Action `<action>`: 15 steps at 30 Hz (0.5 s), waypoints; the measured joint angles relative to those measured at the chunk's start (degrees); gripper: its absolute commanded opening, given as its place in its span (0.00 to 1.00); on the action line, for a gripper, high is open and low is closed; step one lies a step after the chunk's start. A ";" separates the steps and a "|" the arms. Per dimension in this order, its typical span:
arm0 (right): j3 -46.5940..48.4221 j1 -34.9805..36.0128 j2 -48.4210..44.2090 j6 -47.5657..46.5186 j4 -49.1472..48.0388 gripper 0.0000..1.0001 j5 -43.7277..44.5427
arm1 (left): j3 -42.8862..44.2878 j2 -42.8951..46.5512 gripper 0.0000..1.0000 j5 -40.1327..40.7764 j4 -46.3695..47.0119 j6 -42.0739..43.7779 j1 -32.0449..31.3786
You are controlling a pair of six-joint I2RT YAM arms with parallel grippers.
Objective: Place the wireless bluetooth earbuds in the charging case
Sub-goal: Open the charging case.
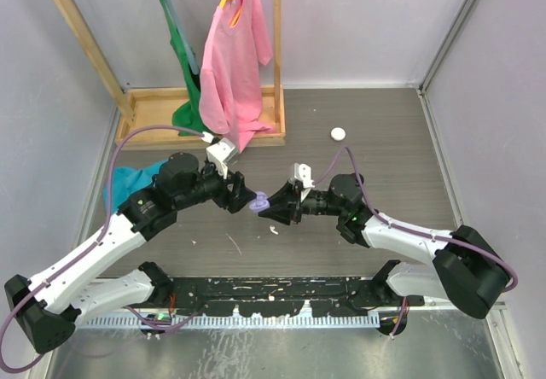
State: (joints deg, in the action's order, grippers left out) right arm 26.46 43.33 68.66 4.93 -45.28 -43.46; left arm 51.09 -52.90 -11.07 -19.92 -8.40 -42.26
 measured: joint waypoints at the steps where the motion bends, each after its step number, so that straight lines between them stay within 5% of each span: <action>1: 0.00 0.00 0.00 -0.02 0.04 0.02 0.31 | 0.00 0.00 0.69 0.39 0.00 -0.17 0.00; 15: -3.43 -0.44 0.00 -2.32 3.26 0.02 28.98 | -1.90 -7.48 0.64 11.32 0.61 -7.76 3.85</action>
State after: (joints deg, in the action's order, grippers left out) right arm 23.03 42.89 68.66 2.61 -42.02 -14.48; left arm 49.19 -60.38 0.25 -19.31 -16.16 -38.41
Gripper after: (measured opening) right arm 0.328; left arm 0.665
